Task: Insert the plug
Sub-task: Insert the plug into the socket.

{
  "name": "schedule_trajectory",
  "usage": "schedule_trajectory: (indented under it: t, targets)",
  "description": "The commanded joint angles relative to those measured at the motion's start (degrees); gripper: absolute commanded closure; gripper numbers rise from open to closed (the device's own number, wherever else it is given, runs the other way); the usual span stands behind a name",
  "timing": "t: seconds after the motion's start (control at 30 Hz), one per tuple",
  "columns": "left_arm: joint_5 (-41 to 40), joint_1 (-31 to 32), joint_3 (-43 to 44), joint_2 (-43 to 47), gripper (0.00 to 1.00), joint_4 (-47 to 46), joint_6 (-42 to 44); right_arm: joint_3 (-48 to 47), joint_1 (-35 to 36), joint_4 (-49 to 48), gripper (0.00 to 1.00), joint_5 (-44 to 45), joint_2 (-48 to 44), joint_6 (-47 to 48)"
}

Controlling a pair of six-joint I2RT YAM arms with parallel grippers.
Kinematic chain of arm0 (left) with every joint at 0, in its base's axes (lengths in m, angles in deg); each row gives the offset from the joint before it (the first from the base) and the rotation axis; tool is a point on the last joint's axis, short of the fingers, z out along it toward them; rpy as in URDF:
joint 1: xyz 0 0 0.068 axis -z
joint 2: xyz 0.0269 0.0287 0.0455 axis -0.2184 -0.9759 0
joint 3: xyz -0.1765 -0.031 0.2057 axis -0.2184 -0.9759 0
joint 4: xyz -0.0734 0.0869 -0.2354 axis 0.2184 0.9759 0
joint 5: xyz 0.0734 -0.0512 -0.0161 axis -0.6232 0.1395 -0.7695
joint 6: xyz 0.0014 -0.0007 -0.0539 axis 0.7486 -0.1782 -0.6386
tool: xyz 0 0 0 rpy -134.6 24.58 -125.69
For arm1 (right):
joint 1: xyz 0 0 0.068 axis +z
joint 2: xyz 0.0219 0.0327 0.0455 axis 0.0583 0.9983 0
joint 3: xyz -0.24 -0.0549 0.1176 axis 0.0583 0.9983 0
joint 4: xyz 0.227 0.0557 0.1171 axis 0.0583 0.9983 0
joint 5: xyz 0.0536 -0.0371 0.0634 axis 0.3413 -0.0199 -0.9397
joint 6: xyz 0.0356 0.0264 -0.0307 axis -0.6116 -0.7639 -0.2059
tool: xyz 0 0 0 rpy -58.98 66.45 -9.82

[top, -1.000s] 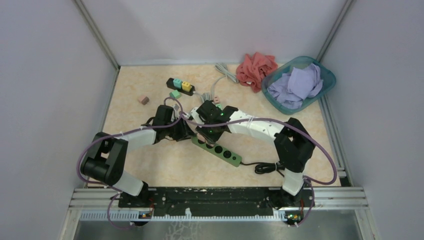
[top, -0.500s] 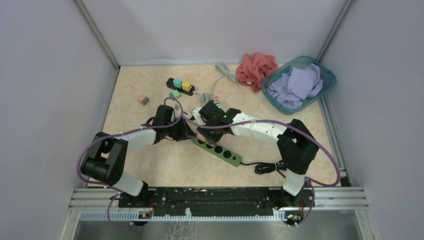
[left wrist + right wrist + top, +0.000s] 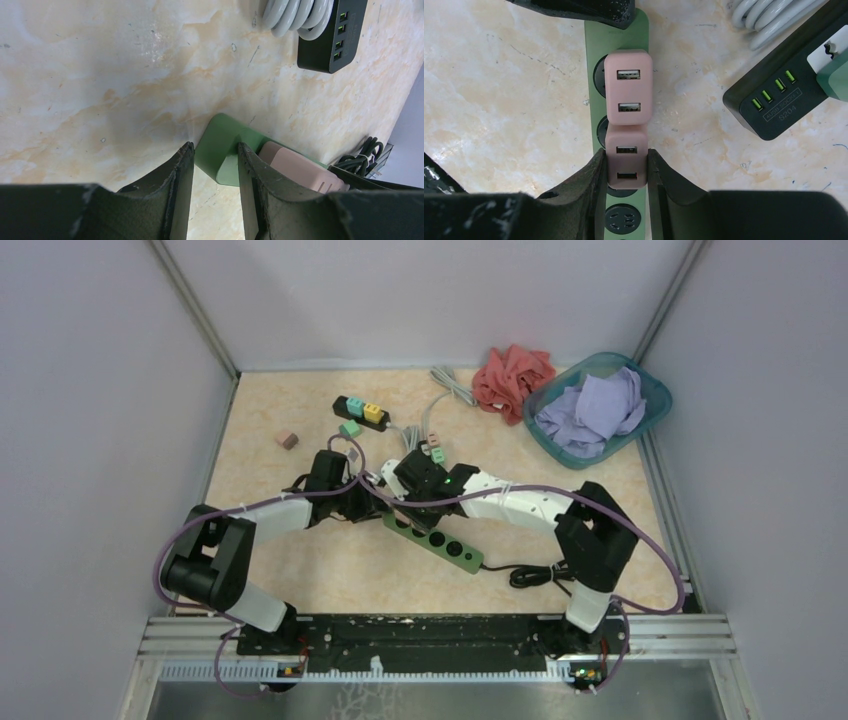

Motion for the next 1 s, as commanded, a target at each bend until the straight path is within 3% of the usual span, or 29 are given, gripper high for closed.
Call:
schedule_trajectory:
  t: [0.0,0.37,0.67,0.97]
  targets:
    - [-0.6,0.1,-1.0,0.7,0.57,1.6,0.8,3.9,1.9,5.5,1.00,1.7,10.2,0.5]
    - [-0.6,0.1,-1.4,1.0,0.57,1.3,0.8,5.3,-2.4,5.4,1.00,2.0,11.5,-2.0]
    - [-0.3,0.1,-1.4,0.9,0.57,1.1,0.4,4.5,2.0,5.5,1.00,3.0,12.6,-0.1]
    - [-0.1,0.2,-1.5,1.1,0.57,1.1,0.3,5.3,2.1,5.6,1.00,4.6,13.4,-0.7]
